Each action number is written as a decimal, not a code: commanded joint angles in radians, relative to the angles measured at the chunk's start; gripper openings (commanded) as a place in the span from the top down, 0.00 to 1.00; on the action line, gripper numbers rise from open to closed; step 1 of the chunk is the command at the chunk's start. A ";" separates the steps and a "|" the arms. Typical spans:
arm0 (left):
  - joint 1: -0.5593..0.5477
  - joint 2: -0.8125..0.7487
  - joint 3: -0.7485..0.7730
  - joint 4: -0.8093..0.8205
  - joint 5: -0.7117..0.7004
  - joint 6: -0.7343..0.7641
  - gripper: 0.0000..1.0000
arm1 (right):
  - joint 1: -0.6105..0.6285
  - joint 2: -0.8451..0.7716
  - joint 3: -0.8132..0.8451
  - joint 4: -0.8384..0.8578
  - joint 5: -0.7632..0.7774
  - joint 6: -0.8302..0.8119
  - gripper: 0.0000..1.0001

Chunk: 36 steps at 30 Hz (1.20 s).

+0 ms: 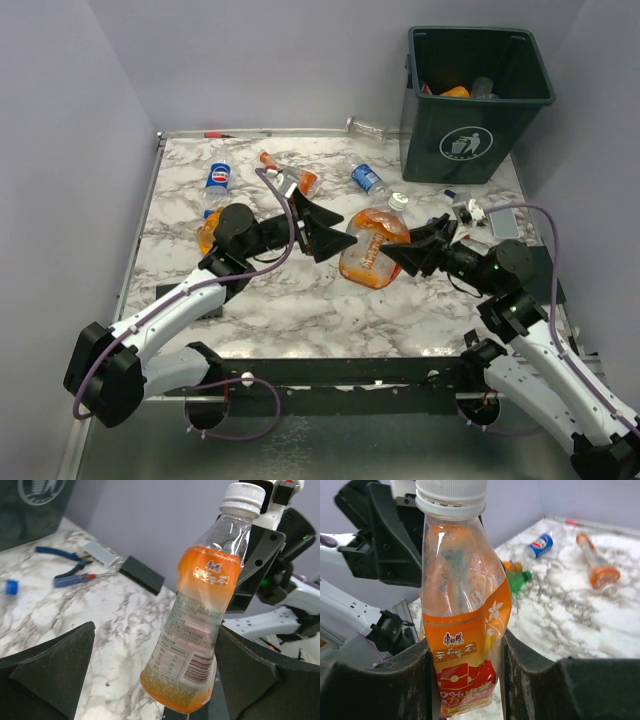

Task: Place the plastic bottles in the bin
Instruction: Pick up the plastic bottle at the center of the board, then place the plastic bottle in the trash bin.

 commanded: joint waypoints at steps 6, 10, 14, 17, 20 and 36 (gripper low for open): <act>-0.062 0.066 0.068 0.125 0.272 -0.070 0.01 | 0.007 -0.085 -0.094 0.237 -0.008 0.005 0.77; -0.102 0.073 0.069 0.126 0.298 -0.038 0.01 | 0.006 -0.080 -0.114 0.319 0.006 0.037 0.77; -0.136 0.087 0.054 0.127 0.322 -0.008 0.05 | 0.006 -0.052 -0.104 0.355 -0.011 0.055 0.76; -0.146 0.101 0.035 0.127 0.331 0.012 0.15 | 0.006 -0.037 -0.102 0.364 -0.015 0.062 0.75; -0.144 0.108 0.020 0.125 0.319 0.031 0.31 | 0.006 -0.026 -0.086 0.331 -0.031 0.055 0.71; -0.145 0.023 -0.105 0.097 -0.007 0.208 0.75 | 0.006 -0.023 0.321 -0.347 0.008 -0.008 0.08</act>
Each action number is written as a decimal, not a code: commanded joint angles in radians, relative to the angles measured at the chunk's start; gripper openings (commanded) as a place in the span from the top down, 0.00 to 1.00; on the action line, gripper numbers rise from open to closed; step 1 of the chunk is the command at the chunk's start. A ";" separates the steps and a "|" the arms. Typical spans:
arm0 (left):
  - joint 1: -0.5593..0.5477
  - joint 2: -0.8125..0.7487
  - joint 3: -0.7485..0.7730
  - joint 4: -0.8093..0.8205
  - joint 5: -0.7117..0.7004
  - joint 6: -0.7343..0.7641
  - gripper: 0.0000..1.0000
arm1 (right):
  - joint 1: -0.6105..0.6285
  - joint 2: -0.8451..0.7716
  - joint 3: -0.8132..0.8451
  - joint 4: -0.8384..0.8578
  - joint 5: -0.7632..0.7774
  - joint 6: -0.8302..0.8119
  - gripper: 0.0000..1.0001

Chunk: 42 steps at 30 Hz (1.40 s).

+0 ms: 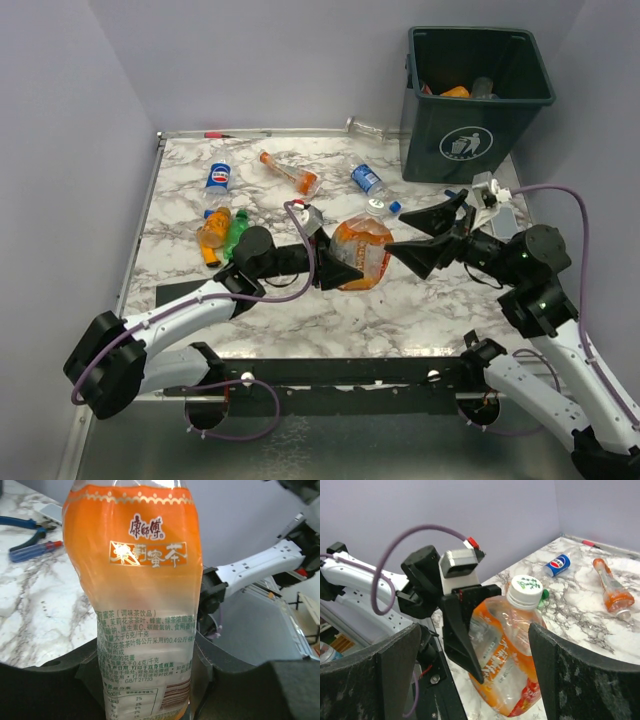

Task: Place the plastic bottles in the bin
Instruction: Place the plastic bottle in the trash bin.

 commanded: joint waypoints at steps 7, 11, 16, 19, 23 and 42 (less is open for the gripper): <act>-0.054 -0.097 -0.073 -0.082 -0.390 0.302 0.80 | 0.000 0.190 0.360 -0.481 0.238 0.063 0.09; -0.105 -0.139 -0.101 -0.114 -0.533 0.431 0.83 | -0.001 0.262 0.415 -0.525 0.207 0.059 0.12; -0.139 -0.154 -0.112 -0.121 -0.623 0.493 0.87 | 0.001 0.294 0.383 -0.445 0.168 0.099 0.18; -0.148 -0.154 -0.112 -0.128 -0.636 0.495 0.87 | 0.008 0.301 0.369 -0.404 0.160 0.118 0.20; -0.154 -0.144 -0.107 -0.134 -0.642 0.495 0.88 | 0.041 0.317 0.380 -0.388 0.170 0.104 0.20; -0.169 -0.142 -0.097 -0.136 -0.593 0.475 0.92 | 0.161 0.425 0.353 -0.263 0.338 -0.004 0.46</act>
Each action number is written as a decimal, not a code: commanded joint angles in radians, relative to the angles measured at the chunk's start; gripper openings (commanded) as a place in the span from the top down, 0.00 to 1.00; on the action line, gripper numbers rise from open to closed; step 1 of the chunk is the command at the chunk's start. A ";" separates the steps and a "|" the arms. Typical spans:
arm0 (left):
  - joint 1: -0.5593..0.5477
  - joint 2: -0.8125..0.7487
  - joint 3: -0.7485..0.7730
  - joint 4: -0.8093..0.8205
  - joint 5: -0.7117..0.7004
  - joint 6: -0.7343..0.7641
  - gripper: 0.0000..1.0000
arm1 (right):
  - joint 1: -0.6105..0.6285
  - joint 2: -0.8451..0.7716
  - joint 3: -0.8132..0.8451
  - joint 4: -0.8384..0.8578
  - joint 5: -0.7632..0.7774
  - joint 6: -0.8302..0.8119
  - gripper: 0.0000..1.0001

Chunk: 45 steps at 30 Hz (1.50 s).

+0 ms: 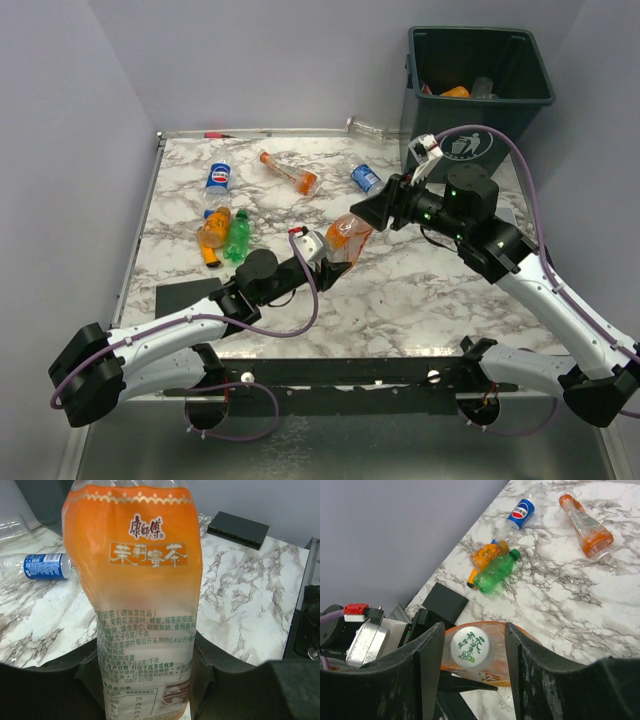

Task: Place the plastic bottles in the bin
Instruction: Place the plastic bottle in the trash bin.

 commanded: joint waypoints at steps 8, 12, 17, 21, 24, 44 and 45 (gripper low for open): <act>-0.008 -0.007 0.006 0.007 0.016 -0.006 0.93 | 0.010 0.001 -0.041 0.057 0.007 -0.023 0.47; -0.008 -0.002 0.008 0.005 0.014 -0.010 0.94 | 0.011 -0.016 -0.065 0.043 0.010 -0.020 0.51; -0.008 0.000 0.009 0.006 0.014 -0.012 0.95 | 0.014 -0.013 -0.062 0.027 0.013 -0.025 0.45; -0.010 -0.003 0.009 0.006 0.014 -0.013 0.95 | 0.017 -0.009 -0.064 0.029 0.018 -0.020 0.57; -0.010 -0.005 0.009 0.005 0.014 -0.013 0.95 | 0.019 -0.006 -0.063 0.031 0.015 -0.019 0.71; -0.009 -0.089 0.033 -0.068 -0.158 -0.082 0.01 | 0.018 -0.046 0.098 -0.200 0.196 -0.135 0.99; -0.010 -0.105 0.032 -0.068 -0.208 -0.084 0.01 | 0.019 -0.049 0.129 -0.239 0.248 -0.164 1.00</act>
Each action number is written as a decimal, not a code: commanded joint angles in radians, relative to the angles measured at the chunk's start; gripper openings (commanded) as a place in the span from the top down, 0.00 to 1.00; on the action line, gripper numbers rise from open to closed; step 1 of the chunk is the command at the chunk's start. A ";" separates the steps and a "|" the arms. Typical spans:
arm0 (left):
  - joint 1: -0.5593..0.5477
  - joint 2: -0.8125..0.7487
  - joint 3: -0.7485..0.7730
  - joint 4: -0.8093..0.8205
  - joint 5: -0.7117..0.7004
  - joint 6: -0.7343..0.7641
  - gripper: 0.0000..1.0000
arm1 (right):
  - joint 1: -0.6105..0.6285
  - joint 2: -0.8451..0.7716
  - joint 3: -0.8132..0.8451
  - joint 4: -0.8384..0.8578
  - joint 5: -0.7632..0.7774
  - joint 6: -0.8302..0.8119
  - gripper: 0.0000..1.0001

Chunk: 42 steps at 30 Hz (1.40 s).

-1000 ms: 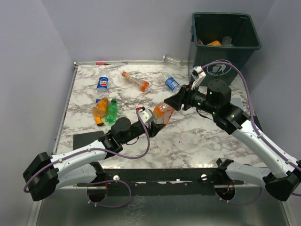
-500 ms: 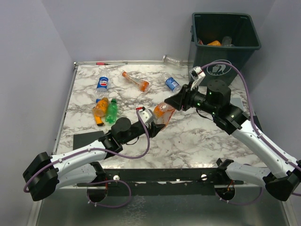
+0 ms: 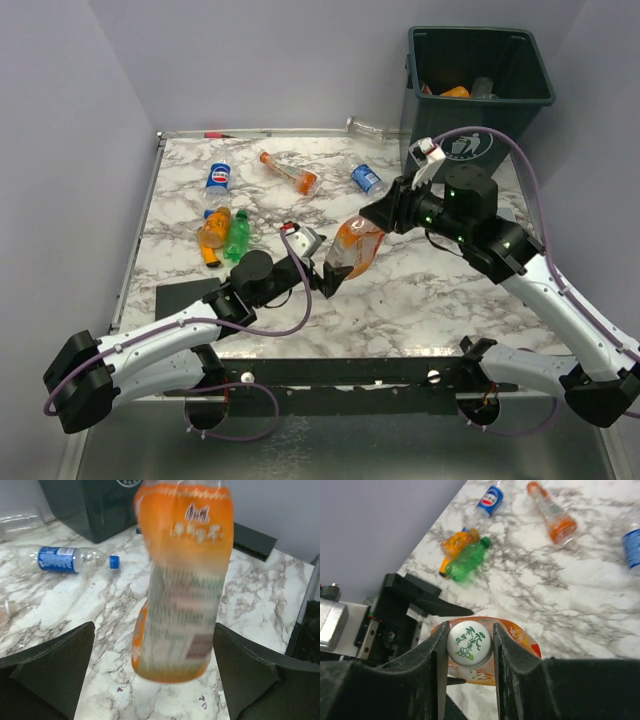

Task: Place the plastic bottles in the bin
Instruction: Place the plastic bottle in the trash bin.

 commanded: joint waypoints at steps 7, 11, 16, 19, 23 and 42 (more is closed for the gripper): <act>-0.005 -0.167 0.007 -0.046 -0.604 -0.009 0.01 | 0.008 -0.073 0.323 -0.264 0.533 -0.255 1.00; -0.006 -0.149 0.030 -0.105 -0.696 -0.003 0.01 | 0.007 -0.060 0.383 -0.214 0.660 -0.324 1.00; -0.006 -0.115 0.046 -0.122 -0.686 -0.015 0.01 | 0.008 0.021 0.454 -0.080 0.755 -0.388 1.00; -0.006 -0.103 0.056 -0.137 -0.691 -0.013 0.01 | 0.006 0.126 0.561 -0.033 0.816 -0.439 1.00; -0.006 -0.098 0.058 -0.146 -0.704 -0.008 0.01 | -0.004 0.214 0.645 0.141 0.890 -0.502 1.00; -0.006 -0.166 0.059 -0.146 -0.725 -0.017 0.01 | -0.464 0.470 0.725 0.765 0.829 -0.249 1.00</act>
